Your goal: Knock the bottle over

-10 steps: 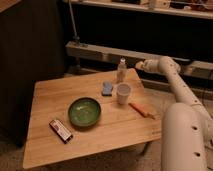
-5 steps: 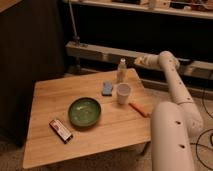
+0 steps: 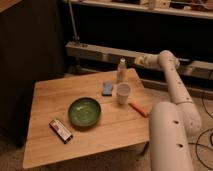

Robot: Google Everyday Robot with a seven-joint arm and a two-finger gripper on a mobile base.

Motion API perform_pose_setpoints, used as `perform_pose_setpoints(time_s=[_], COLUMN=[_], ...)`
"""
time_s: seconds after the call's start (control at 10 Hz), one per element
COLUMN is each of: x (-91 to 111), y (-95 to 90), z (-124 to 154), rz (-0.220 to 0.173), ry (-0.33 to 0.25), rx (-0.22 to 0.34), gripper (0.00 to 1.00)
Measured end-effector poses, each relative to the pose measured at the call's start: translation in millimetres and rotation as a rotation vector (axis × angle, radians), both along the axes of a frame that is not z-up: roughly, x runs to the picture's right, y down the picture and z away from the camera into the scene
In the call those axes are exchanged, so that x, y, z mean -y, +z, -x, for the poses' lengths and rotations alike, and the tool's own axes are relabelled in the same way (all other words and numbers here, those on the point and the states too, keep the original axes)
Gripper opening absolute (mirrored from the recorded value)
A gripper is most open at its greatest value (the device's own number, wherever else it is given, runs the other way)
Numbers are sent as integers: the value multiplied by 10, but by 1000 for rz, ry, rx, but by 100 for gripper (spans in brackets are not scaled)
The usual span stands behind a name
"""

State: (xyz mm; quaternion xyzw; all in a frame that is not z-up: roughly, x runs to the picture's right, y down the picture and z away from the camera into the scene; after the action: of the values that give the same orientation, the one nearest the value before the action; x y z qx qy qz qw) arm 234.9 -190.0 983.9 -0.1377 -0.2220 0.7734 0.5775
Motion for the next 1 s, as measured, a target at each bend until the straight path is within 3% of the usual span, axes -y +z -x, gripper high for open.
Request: perform_pose_setpoints(time_s=[0.4,0.6,0.7,0.8,1.0], x=[-16,-174,-382,-565,-1098], y=[-33,-275,-508,-689,-1250], z=[-5,-89,-193,-285,-601], rz=[11,119,196,244,380], ry=[-2,-11,-11,-8,27], rx=[5,32,42,42,56], gripper=[28,28,28,28,28])
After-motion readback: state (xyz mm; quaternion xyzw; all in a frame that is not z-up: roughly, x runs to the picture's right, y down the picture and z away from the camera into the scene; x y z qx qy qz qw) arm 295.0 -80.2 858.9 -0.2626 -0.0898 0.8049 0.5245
